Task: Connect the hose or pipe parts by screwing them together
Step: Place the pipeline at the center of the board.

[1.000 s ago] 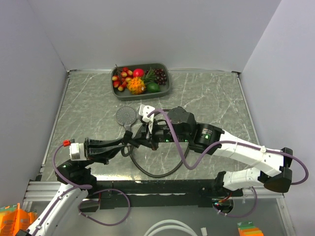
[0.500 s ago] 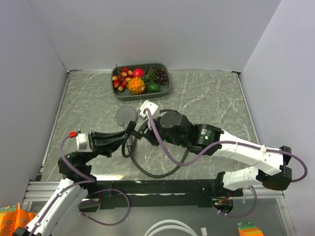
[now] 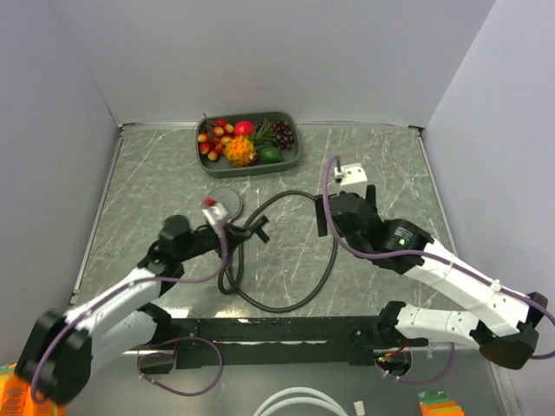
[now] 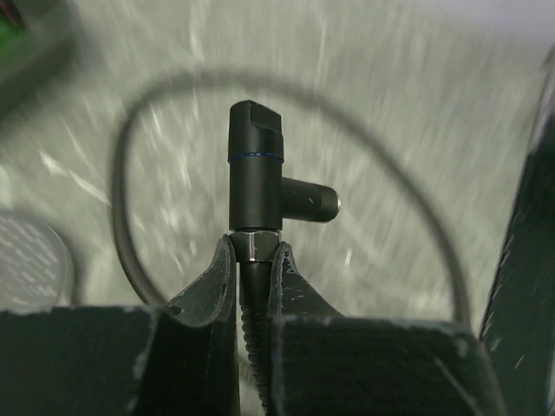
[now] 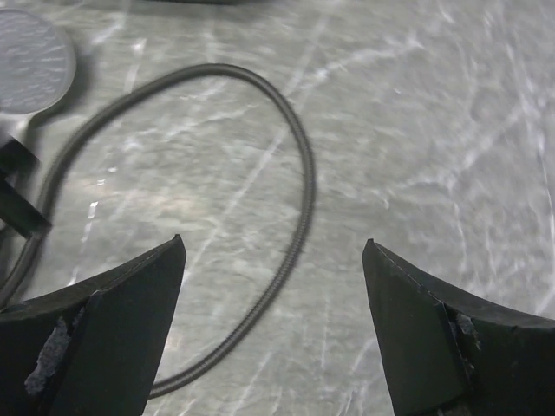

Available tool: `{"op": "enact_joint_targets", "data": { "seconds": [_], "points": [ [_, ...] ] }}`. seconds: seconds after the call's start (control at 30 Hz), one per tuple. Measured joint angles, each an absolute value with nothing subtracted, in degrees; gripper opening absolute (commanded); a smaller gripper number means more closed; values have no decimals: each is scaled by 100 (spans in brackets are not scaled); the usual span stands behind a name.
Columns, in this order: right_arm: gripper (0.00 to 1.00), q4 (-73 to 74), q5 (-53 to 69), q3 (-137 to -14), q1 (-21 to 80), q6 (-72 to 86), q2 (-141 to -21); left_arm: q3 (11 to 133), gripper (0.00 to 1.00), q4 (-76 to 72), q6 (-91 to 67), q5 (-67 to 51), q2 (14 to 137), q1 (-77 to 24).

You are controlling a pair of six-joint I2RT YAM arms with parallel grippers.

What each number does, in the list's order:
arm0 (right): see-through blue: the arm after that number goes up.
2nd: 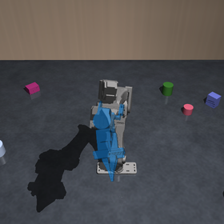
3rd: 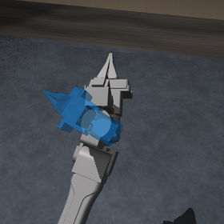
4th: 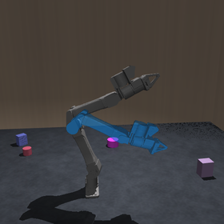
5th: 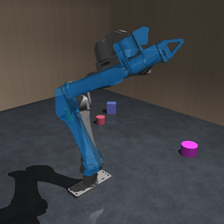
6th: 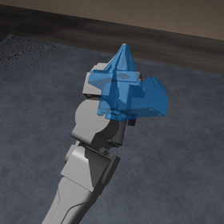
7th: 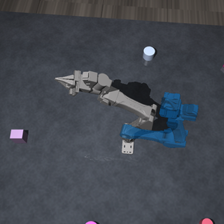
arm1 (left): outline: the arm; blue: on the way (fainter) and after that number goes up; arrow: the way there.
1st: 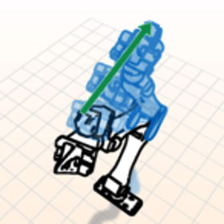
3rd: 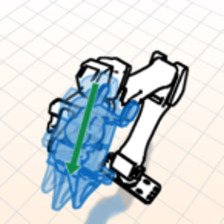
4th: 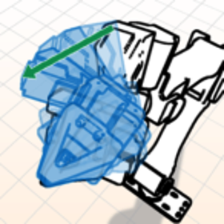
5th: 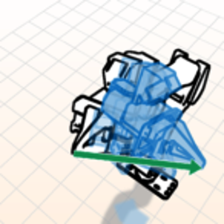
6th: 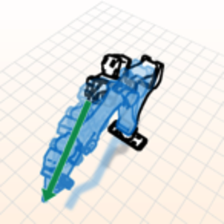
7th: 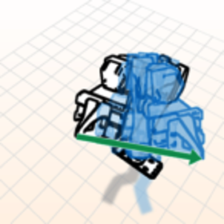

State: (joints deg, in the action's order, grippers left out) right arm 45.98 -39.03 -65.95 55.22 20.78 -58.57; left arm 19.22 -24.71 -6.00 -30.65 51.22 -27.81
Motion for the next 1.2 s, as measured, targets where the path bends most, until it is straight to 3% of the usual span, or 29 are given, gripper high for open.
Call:
{"op": "enact_joint_targets", "data": {
  "seconds": [0.13,0.33,0.4,0.57,0.73,0.83,0.93,1.03,1.2],
  "points": [
    [93,4464,-3927,-6060,5262,2272,-5430,2856,1,-847,703,-2790,6641,-3188],
    [96,4163,-3723,-5391,5017,2375,-4939,5371,1,899,1693,-1929,8654,-3715],
    [99,4121,-3583,-5332,4858,2375,-4917,5957,10,1245,1763,-1704,9041,-3935],
    [100,4053,-3315,-5341,4635,2329,-5061,7804,16,2628,1590,-1562,10481,-4397],
    [100,4064,-3028,-5461,4595,2309,-5151,7118,28,2606,1111,-1557,10444,-4366],
    [99,4084,-2867,-5603,4595,2314,-5153,6768,49,2504,834,-1542,10272,-4342],
    [100,4097,-2709,-5714,4593,2324,-5120,6554,52,2349,578,-1452,10215,-4348],
    [100,4128,-2539,-5719,4591,2340,-4978,6541,71,2335,349,-1188,10112,-4338],
    [100,4272,-2383,-5789,4587,2427,-4805,6519,69,2493,-5,-849,9126,-4134]
  ]
}}
